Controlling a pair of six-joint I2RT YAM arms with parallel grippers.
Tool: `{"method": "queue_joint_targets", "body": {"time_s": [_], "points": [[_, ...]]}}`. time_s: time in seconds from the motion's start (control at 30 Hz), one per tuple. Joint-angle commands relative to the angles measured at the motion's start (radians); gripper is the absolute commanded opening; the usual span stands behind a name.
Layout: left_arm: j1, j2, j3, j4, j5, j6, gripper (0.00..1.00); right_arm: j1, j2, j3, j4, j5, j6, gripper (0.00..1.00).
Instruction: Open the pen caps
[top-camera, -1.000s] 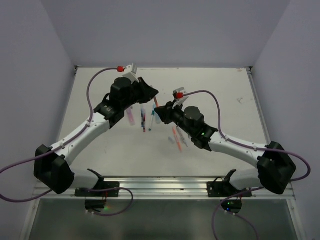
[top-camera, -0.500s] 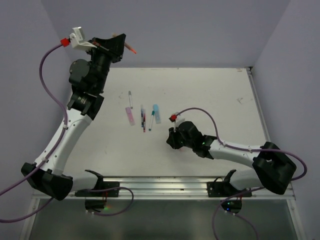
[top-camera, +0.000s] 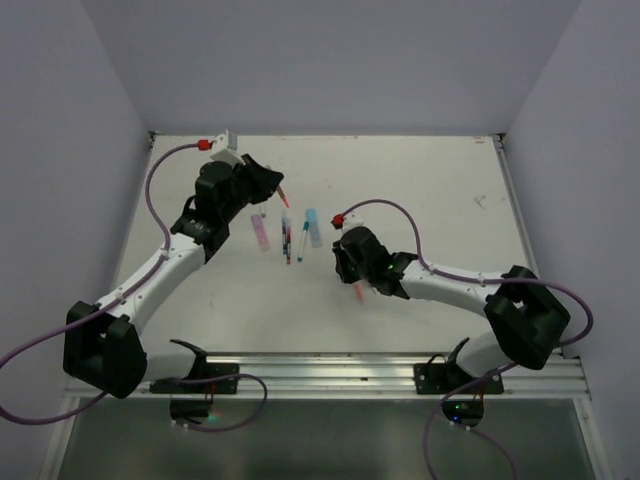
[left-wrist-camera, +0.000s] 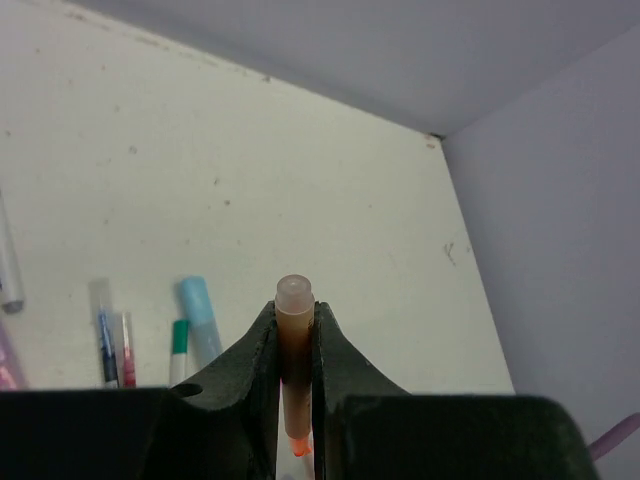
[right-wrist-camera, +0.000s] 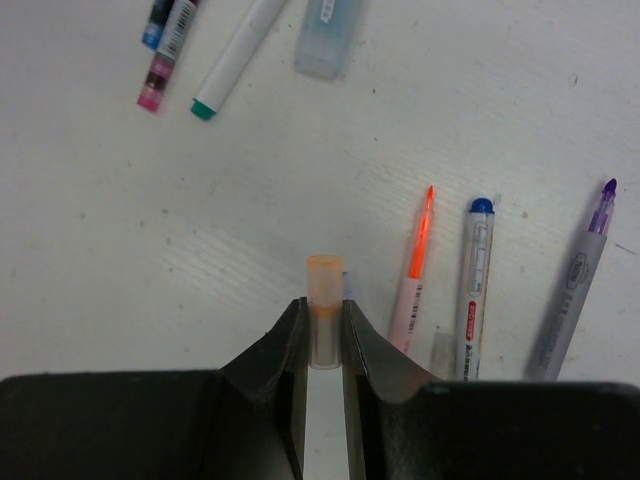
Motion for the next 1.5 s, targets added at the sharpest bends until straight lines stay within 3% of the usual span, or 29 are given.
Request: {"method": "queue_joint_targets", "body": {"time_s": [0.0, 0.2, 0.77, 0.97, 1.23, 1.47], "points": [[-0.004, -0.024, -0.091, 0.017, 0.072, -0.014, 0.0, -0.026, 0.051, 0.056, -0.039, 0.037, 0.008, 0.02], [-0.047, 0.011, -0.167, 0.06, 0.095, -0.038, 0.0, -0.056, 0.123, 0.086, -0.025, 0.028, 0.009, 0.11], [-0.107, 0.091, -0.15, 0.075, 0.085, -0.049, 0.0, -0.072, 0.143, 0.113, -0.048, 0.011, -0.009, 0.38], [-0.115, 0.099, -0.146, 0.077, 0.085, -0.06, 0.0, -0.072, 0.036, 0.115, -0.055, -0.001, -0.026, 0.39], [-0.153, 0.134, -0.135, 0.092, 0.071, -0.072, 0.0, -0.07, -0.11, 0.107, 0.043, -0.187, -0.047, 0.41], [-0.184, 0.151, -0.138, 0.127, 0.072, -0.104, 0.0, -0.07, -0.093, 0.147, 0.098, -0.243, -0.009, 0.46]]}}
